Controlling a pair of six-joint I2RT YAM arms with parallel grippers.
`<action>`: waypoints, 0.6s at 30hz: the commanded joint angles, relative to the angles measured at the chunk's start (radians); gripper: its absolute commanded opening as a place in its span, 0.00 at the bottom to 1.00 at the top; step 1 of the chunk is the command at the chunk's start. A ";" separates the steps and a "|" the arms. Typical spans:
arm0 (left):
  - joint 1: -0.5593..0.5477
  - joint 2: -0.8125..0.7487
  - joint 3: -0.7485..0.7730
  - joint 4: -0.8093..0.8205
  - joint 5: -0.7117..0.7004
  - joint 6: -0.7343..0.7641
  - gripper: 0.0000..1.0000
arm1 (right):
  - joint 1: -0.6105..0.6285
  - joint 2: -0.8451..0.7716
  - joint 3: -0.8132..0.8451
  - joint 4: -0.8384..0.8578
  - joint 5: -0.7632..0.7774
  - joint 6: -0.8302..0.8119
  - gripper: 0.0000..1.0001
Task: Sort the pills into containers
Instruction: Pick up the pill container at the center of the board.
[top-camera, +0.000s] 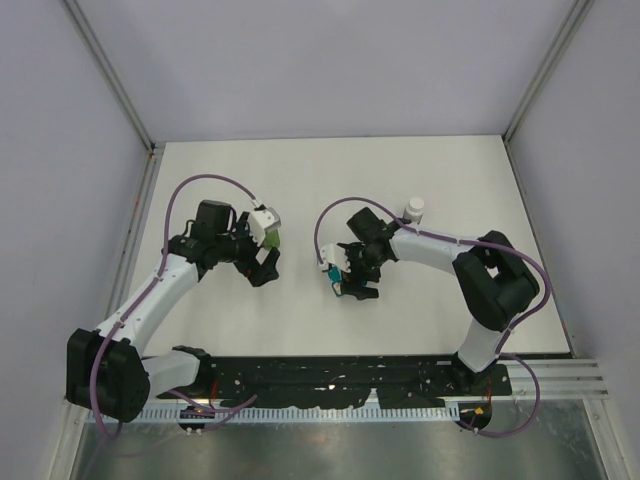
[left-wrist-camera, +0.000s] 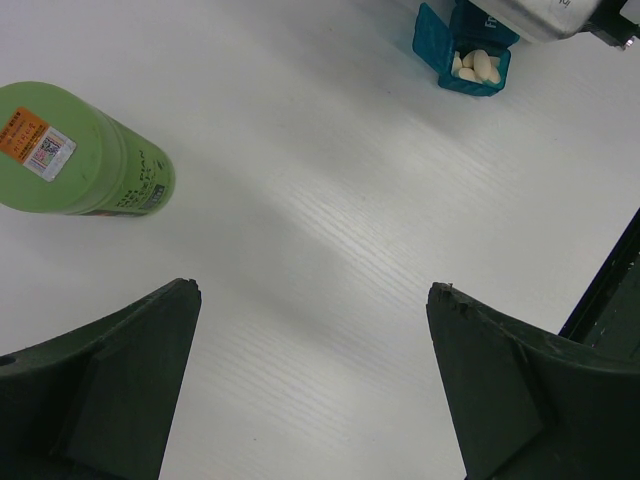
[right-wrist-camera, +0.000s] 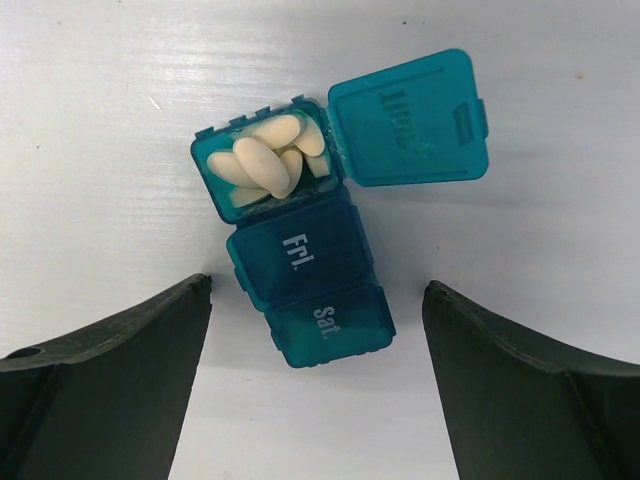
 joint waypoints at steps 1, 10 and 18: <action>0.007 -0.025 0.033 0.004 0.025 -0.005 1.00 | 0.005 -0.005 -0.006 0.019 0.011 -0.004 0.87; 0.007 -0.012 0.039 0.007 0.031 -0.012 0.99 | 0.005 -0.011 -0.015 0.016 0.001 0.004 0.63; 0.007 -0.002 0.042 0.013 0.033 -0.015 1.00 | 0.006 -0.017 -0.024 0.016 -0.010 0.025 0.52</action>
